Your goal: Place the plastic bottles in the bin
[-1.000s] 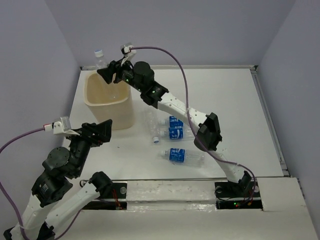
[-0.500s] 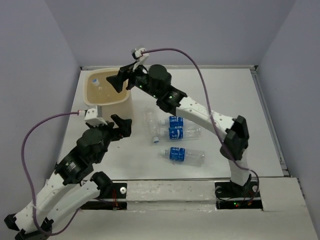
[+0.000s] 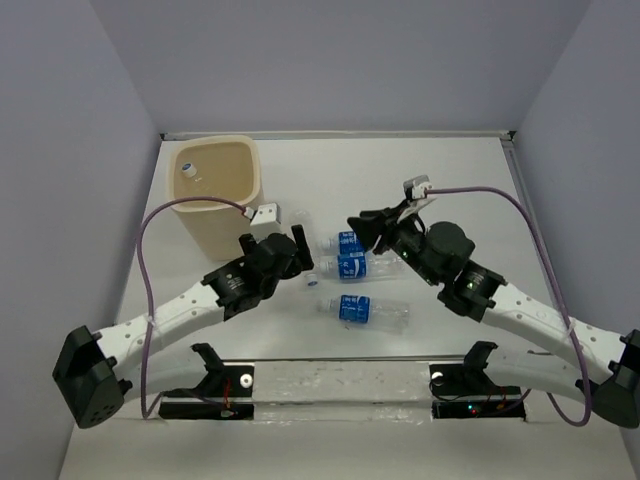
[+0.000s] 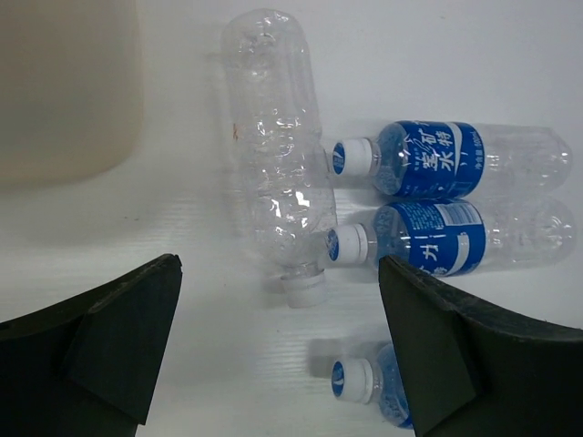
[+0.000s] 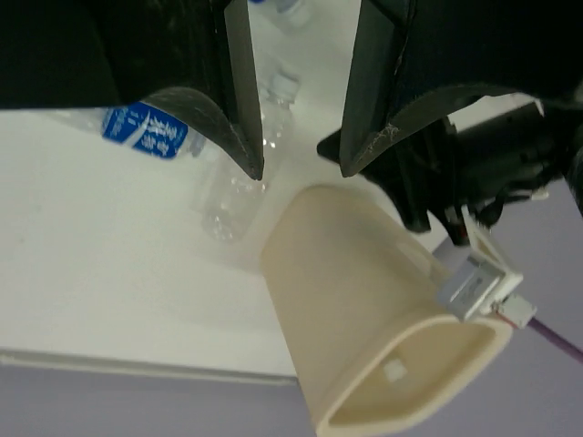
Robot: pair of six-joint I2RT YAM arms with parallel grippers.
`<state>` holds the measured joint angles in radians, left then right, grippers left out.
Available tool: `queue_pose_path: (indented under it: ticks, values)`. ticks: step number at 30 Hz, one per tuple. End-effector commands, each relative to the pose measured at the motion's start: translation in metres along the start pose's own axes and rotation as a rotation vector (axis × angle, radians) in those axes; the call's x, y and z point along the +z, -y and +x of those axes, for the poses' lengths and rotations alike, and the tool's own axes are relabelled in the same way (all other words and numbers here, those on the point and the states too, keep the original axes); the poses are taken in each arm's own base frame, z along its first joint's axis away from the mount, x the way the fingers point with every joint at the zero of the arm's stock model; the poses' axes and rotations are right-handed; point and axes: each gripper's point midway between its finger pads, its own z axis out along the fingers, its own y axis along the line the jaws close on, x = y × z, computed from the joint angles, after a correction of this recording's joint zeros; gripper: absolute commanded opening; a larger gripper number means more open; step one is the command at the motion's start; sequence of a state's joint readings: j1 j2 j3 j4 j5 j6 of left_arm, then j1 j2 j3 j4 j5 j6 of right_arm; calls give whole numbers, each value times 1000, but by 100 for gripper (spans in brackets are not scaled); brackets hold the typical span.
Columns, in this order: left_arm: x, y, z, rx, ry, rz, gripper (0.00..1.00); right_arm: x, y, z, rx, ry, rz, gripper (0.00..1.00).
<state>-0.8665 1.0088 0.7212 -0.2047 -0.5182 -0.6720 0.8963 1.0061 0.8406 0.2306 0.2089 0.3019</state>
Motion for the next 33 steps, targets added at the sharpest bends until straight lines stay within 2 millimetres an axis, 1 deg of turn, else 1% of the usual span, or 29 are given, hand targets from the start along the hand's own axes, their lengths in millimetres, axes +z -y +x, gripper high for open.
queue_pose_path:
  ticks: [1,5,6,7,8,9,12,15,16,17,18,19,21,24,28,29,30,32,33]
  values:
    - [24,9,-21,-71,131,-99,99,-35,25,38,77,-72,75,46]
    - [46,13,-9,-68,121,-152,99,-62,29,50,98,-92,55,49]
    - [51,17,-6,-66,125,-169,99,-68,28,46,100,-81,45,50]
    - [54,19,-5,-63,131,-178,99,-71,29,51,93,-101,43,51]
    - [58,19,-5,-56,138,-194,99,-74,28,51,93,-104,38,51]
    - [60,24,-10,-62,151,-201,99,-76,28,51,92,-105,33,51]
    - [79,17,-8,-14,193,-300,99,-82,26,54,97,-112,15,53]
    - [91,18,-6,19,203,-343,99,-86,21,57,102,-123,-19,54]
    - [100,17,-3,39,204,-370,99,-87,20,57,103,-125,-28,54]
    - [105,15,-2,53,198,-386,99,-90,21,65,99,-158,-24,55]
    - [111,14,-7,46,200,-404,99,-92,20,66,98,-164,-35,55]
    - [120,9,0,69,187,-429,99,-93,20,67,96,-171,-37,56]
    - [128,2,2,88,182,-465,99,-98,21,68,92,-178,-38,57]
    - [134,0,-1,103,184,-476,99,-103,19,70,99,-184,-50,57]
    - [149,-8,-1,119,175,-507,99,-107,16,83,129,-219,-77,57]
    - [152,-14,-4,112,175,-522,99,-108,17,91,136,-238,-73,57]
    - [155,-16,-2,114,165,-524,98,-109,17,94,139,-247,-76,57]
    - [160,-21,-4,107,169,-529,96,-111,19,99,146,-259,-72,57]
    - [162,-21,-5,110,169,-529,95,-112,19,99,148,-259,-74,57]
